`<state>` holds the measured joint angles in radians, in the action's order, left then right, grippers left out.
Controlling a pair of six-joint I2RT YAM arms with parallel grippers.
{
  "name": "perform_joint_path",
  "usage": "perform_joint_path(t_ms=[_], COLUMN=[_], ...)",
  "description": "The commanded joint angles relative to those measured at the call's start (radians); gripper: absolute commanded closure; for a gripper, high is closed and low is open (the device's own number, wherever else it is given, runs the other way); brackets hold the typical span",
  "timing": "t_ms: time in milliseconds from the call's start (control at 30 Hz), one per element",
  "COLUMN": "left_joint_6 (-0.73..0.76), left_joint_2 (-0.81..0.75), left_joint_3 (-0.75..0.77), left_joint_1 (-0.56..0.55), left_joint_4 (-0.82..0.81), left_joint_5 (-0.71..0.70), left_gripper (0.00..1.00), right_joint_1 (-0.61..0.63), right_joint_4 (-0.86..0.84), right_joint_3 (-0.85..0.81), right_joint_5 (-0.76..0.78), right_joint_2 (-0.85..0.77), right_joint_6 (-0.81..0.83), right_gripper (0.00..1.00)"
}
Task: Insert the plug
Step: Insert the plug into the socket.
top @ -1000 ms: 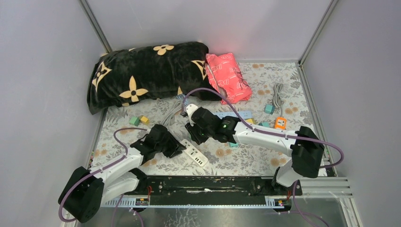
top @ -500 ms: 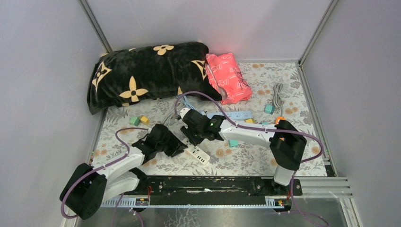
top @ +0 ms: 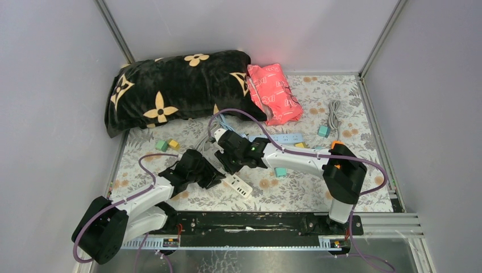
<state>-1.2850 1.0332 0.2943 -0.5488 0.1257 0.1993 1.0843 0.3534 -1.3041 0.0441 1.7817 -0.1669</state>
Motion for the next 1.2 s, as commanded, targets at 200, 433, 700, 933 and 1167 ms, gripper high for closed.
perform_joint_path(t_ms=[200,433,700,933,1167], left_joint_6=[-0.003,-0.004,-0.004,-0.005,-0.004], left_joint_2=[-0.015,-0.014,-0.012,-0.007,0.004], left_joint_3=[-0.017,-0.016,-0.017,-0.015,-0.01], left_joint_1=[0.001,0.002,0.001,0.001,0.001], left_joint_4=[-0.015,-0.016,-0.017,-0.017,-0.017], left_joint_5=[-0.017,-0.015,-0.019,-0.022,-0.021], left_gripper=[0.6,0.6,0.6,0.6,0.6], right_joint_1=[-0.004,-0.003,-0.004,-0.003,0.0], right_joint_4=[-0.037,-0.057,-0.038,0.016,0.05], right_joint_3=[-0.017,-0.005,-0.008,0.008,-0.004], right_joint_5=[-0.023,-0.016,-0.008,0.01,0.007], right_joint_2=[-0.005,0.015,0.037,0.02,0.005], right_joint_6=[-0.006,-0.001,0.014,0.027,0.025], right_gripper=[1.0,1.0,1.0,1.0,1.0])
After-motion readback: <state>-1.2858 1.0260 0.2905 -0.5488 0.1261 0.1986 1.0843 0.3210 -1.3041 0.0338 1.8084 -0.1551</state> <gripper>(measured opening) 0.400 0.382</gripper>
